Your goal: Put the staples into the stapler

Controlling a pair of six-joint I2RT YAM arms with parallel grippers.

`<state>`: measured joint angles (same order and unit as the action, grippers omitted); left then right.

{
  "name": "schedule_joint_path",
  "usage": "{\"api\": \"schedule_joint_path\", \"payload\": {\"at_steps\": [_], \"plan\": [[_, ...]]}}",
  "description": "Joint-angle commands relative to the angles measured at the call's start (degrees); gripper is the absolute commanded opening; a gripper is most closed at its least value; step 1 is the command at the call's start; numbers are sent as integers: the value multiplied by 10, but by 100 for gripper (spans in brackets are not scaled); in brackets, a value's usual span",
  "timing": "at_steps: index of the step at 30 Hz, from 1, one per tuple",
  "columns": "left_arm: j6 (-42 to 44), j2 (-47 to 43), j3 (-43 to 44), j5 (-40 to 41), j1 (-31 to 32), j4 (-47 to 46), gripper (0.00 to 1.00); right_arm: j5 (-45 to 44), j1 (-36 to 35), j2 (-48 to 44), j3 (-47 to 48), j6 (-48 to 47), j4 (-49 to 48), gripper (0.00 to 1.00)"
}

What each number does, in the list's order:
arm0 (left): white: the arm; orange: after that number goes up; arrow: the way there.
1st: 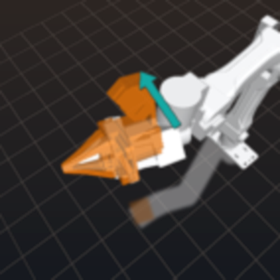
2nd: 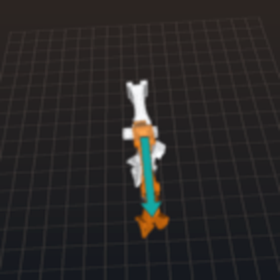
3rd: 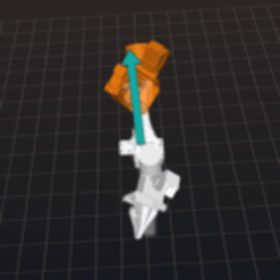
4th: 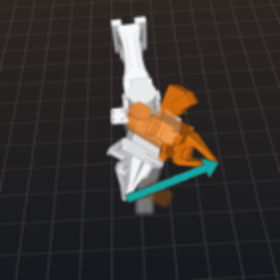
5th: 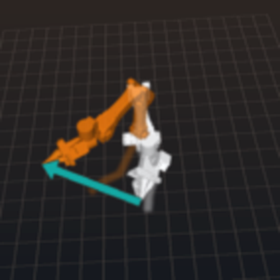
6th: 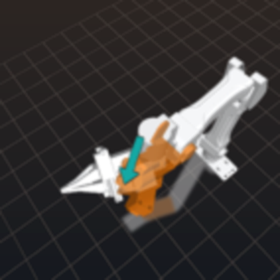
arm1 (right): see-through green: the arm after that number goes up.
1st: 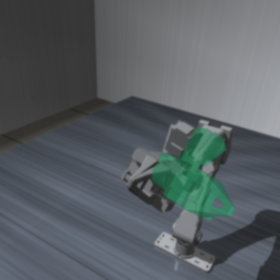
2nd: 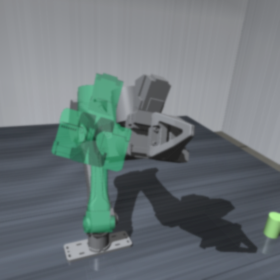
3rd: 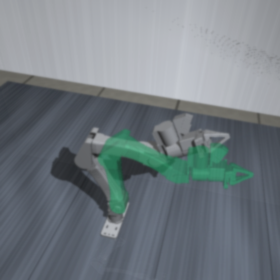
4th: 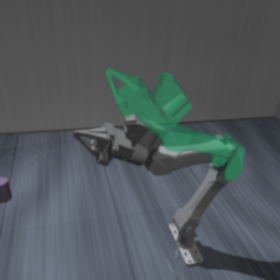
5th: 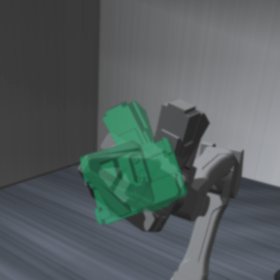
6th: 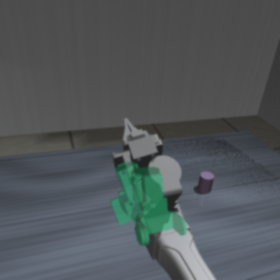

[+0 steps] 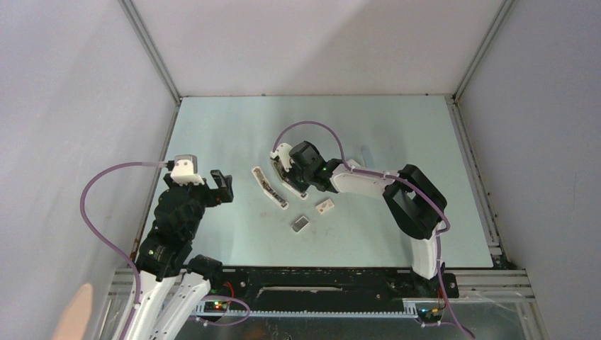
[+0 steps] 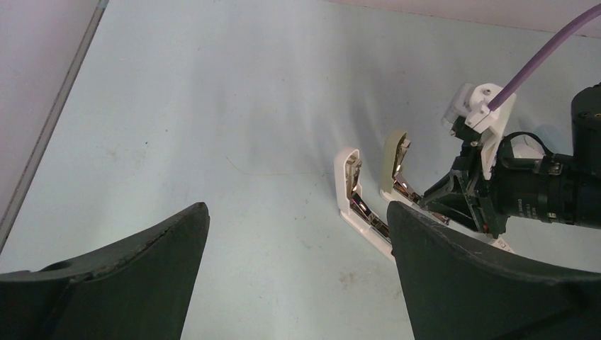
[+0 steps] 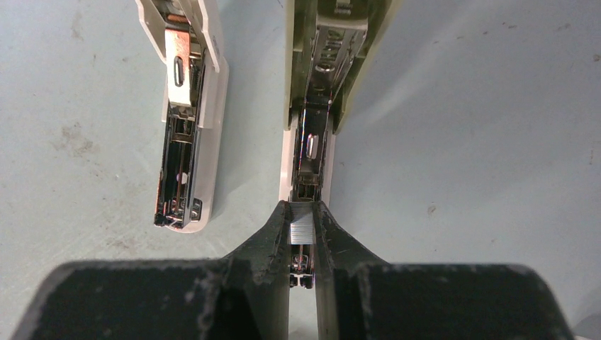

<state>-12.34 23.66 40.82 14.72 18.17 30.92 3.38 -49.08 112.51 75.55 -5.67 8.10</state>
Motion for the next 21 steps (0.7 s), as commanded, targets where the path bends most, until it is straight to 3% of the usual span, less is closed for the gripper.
{"api": "schedule_joint_path", "payload": {"at_steps": [1, 21], "plan": [[16, 4, -6, -9, -6, -22, 98, 5, 2, 9, 15, -10, -6, 7], [17, 4, -6, -13, -7, -23, 98, 10, 11, 7, 15, -3, 9, 5]]}}
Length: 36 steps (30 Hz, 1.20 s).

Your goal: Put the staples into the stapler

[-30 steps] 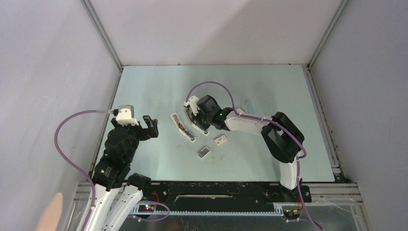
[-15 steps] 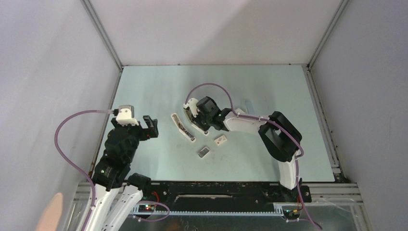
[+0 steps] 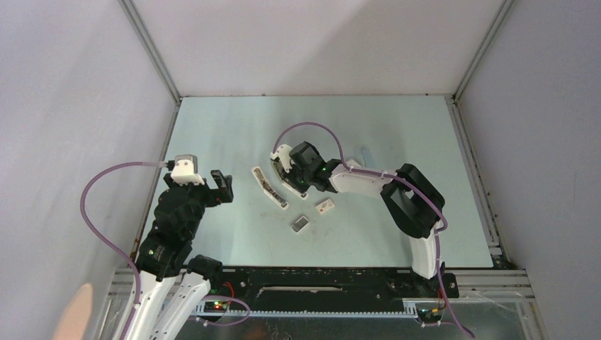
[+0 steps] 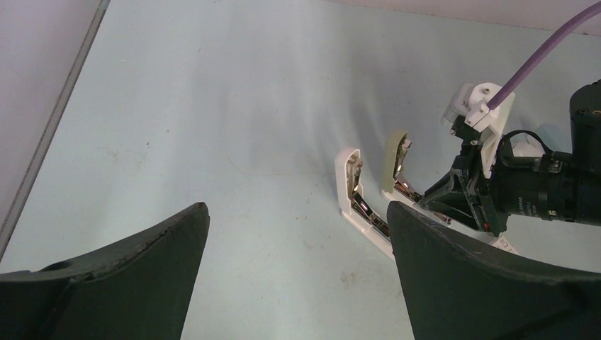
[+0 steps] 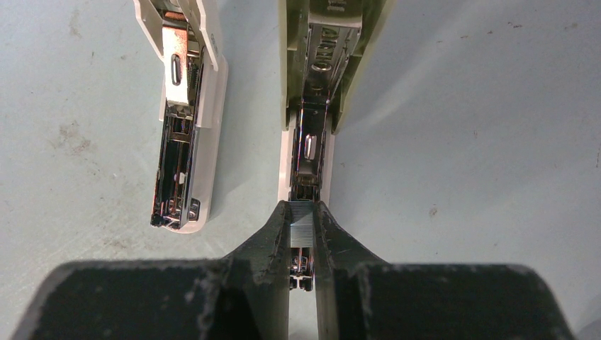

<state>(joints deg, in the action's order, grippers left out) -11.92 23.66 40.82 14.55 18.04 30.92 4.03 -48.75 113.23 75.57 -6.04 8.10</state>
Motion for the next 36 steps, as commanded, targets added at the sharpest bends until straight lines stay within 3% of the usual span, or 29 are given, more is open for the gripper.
{"api": "schedule_joint_path", "payload": {"at_steps": [1, 21, 24, 31, 36], "plan": [[13, 3, -6, -11, -5, -24, 98, 4, 8, -2, 15, 1, 12, 4], [13, -4, -8, -16, -6, -24, 98, -8, 5, -40, -26, 2, 20, 7], [13, -4, -8, -16, -5, -24, 98, -9, 5, -48, -35, 5, 21, 12], [13, -4, -8, -17, -6, -25, 98, -15, 3, -66, -35, 9, 12, 36], [13, -3, -8, -19, -6, -24, 98, -33, 5, -67, -33, 16, -14, 42]]}}
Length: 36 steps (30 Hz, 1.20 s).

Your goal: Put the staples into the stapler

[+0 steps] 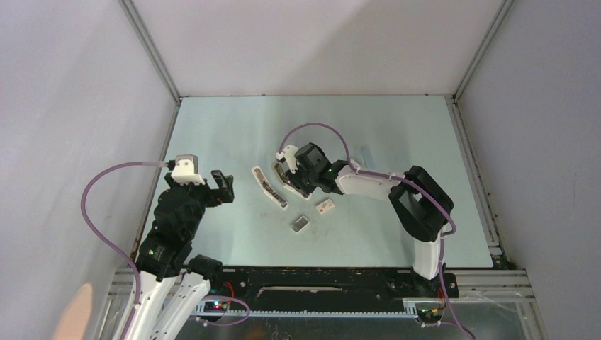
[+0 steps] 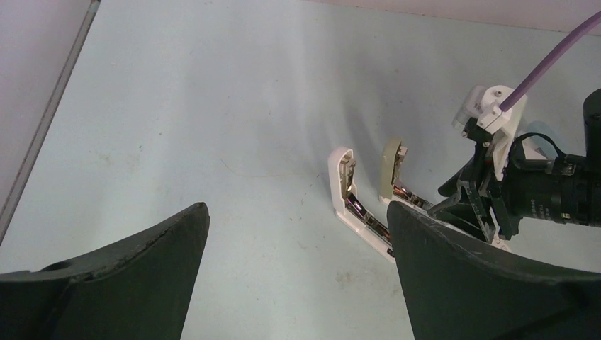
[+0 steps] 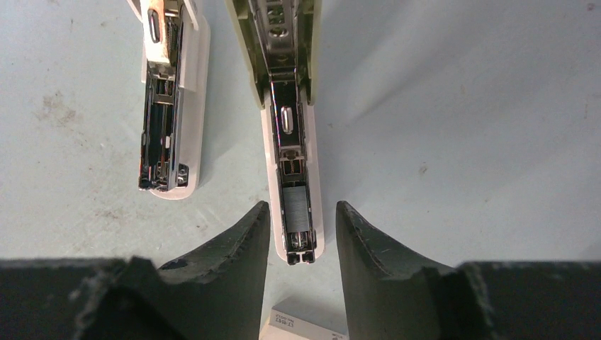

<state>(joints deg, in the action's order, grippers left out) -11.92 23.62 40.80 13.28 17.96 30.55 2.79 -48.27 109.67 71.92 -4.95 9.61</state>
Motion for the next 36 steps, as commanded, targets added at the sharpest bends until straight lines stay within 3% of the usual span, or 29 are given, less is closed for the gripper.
{"api": "schedule_joint_path", "payload": {"at_steps": [1, 11, 20, 30, 36], "plan": [[13, -2, -8, -6, -4, -21, 98, -21, 1, -28, 8, 5, -28, 43], [-6, 36, 4, -43, -4, -27, 98, 7, 14, -31, 6, 13, 6, 46], [-91, 191, 127, -86, -5, 29, 98, 36, 17, -84, -75, 10, -63, 50], [-145, 336, 165, -213, -1, -25, 98, 51, 24, -75, -120, 2, -115, 48], [-158, 411, 193, -212, 20, -44, 98, 58, 29, -64, -146, 5, -156, 44]]}}
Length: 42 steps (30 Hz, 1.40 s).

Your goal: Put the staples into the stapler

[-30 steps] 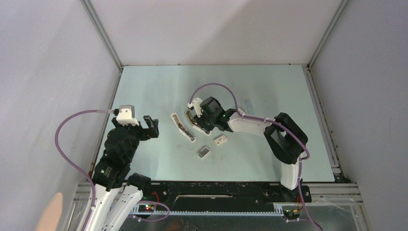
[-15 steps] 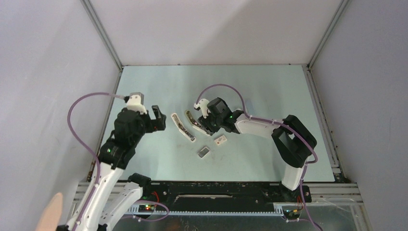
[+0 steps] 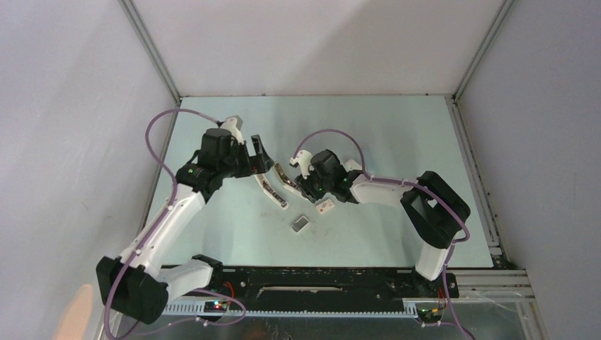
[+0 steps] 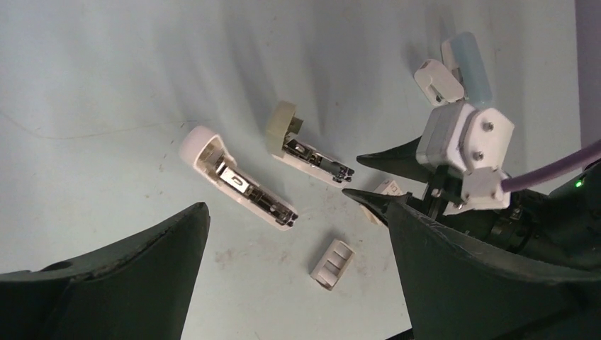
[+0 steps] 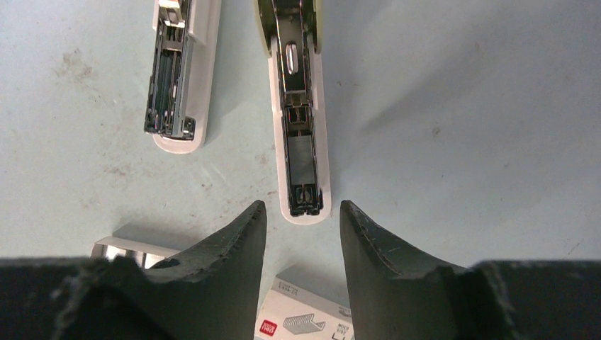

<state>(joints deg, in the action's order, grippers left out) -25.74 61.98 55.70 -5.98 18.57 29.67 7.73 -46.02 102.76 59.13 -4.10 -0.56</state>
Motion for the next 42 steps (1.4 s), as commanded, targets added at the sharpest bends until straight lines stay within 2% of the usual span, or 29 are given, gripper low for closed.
{"api": "schedule_joint_path", "payload": {"at_steps": [1, 8, 20, 28, 42], "plan": [[-21, 41, 47, -14, 17, -39, 98, 13, 8, 7, -20, -4, -58, 43], [-42, 105, 79, -6, 23, -68, 95, 26, 10, 12, -20, -9, -67, 38], [-37, 226, 141, 10, 24, -60, 80, 33, 12, 18, -20, -10, -72, 29], [-21, 269, 158, 11, 24, -45, 60, 33, 14, 18, -20, -7, -72, 24], [-1, 301, 147, 35, 29, -15, 48, 35, 18, 11, -31, -2, -87, 20]]}}
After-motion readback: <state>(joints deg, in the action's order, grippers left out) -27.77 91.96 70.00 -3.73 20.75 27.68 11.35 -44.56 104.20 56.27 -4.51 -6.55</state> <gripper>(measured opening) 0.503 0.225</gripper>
